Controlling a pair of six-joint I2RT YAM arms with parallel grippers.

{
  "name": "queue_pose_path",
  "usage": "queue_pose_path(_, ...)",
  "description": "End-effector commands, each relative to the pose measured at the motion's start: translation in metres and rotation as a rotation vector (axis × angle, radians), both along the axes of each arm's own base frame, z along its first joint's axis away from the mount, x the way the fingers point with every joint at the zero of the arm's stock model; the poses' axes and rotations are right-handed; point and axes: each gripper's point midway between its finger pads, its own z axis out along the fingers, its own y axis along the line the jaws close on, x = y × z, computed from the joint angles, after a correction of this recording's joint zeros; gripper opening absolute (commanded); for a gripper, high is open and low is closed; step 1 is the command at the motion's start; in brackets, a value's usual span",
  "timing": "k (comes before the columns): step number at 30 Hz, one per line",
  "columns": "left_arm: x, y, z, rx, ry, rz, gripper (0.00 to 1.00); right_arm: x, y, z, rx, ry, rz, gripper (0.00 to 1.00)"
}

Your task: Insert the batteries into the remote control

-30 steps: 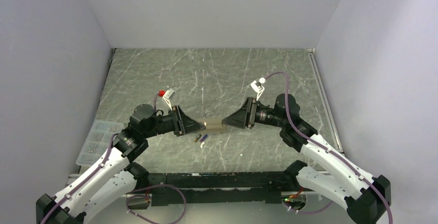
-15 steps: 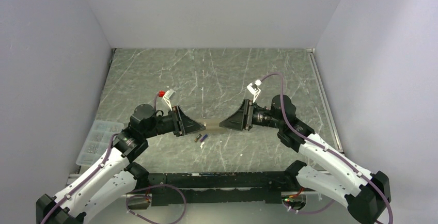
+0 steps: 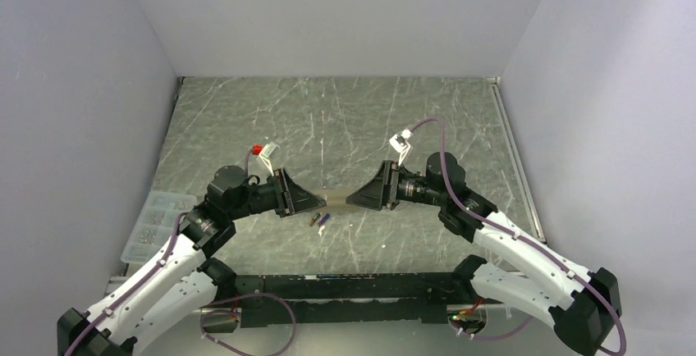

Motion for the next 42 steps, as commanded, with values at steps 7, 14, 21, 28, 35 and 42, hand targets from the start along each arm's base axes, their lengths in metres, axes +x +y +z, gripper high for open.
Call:
queue_pose_path(7, -0.001, -0.005, 0.035, -0.102, -0.073, -0.030, 0.00, 0.004, 0.005, -0.001, -0.046, -0.050, -0.022, 0.66)
queue_pose_path(14, -0.004, -0.006, 0.038, -0.130, -0.065, -0.046, 0.00, 0.003, 0.009, -0.005, -0.054, -0.045, -0.015, 0.66)
queue_pose_path(21, -0.006, -0.008, 0.040, -0.157, -0.064, -0.062, 0.00, -0.003, 0.014, -0.002, -0.009, -0.034, 0.011, 0.66)
queue_pose_path(28, -0.007, -0.009, 0.042, -0.199, -0.058, -0.070, 0.00, -0.010, 0.016, 0.003, 0.057, -0.018, 0.046, 0.66)
queue_pose_path(35, -0.006, -0.007, 0.040, -0.154, -0.070, -0.056, 0.00, -0.009, 0.012, 0.008, 0.026, -0.049, 0.031, 0.66)
queue_pose_path(42, -0.004, -0.003, 0.032, -0.069, -0.077, -0.036, 0.00, -0.003, 0.006, 0.012, -0.037, -0.083, -0.007, 0.66)
